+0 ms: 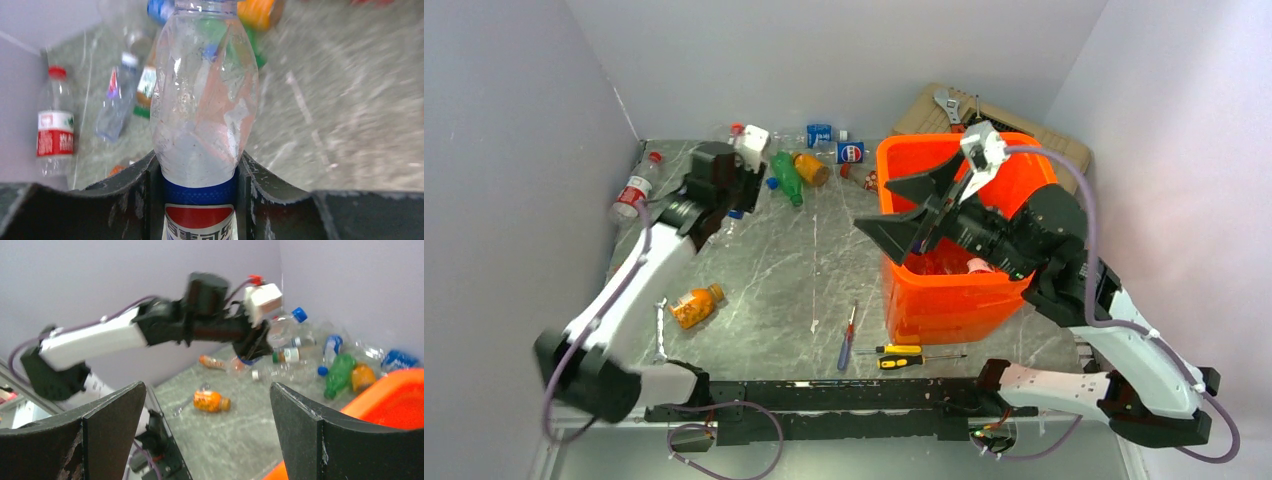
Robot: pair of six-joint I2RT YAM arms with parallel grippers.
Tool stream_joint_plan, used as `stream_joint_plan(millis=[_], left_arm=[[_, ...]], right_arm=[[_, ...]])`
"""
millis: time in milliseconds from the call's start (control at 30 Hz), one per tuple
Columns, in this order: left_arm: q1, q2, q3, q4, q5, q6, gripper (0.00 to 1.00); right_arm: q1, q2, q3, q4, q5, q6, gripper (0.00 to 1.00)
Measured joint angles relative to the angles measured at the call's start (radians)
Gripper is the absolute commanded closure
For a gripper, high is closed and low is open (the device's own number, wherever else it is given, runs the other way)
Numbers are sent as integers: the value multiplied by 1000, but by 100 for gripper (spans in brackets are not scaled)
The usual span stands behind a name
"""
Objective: Put the plastic bottles in the bin
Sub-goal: Pick up the plastic bottle at the center of the board, then place the plastic bottle in the trash bin.
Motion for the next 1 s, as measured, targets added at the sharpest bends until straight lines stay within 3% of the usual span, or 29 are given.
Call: stream_joint_plan(millis=[133,267,433,633,1000], left_arm=[[0,-282,-62,63,188,-6,56],[0,-506,-183,147,510,-24,58],[-5,-615,-379,309,819,-117,59],[-5,-632,-531,466,976,-245,59],[-10,-694,-539,621,1089,-342,60]], right_arm=[[0,80,145,0,-27,-6,0],[0,184,268,2,-57,-14,0],[0,290,303,13,-86,-11,0],[0,352,256,23,-99,14,1],[2,415,232,39,-60,71,13]])
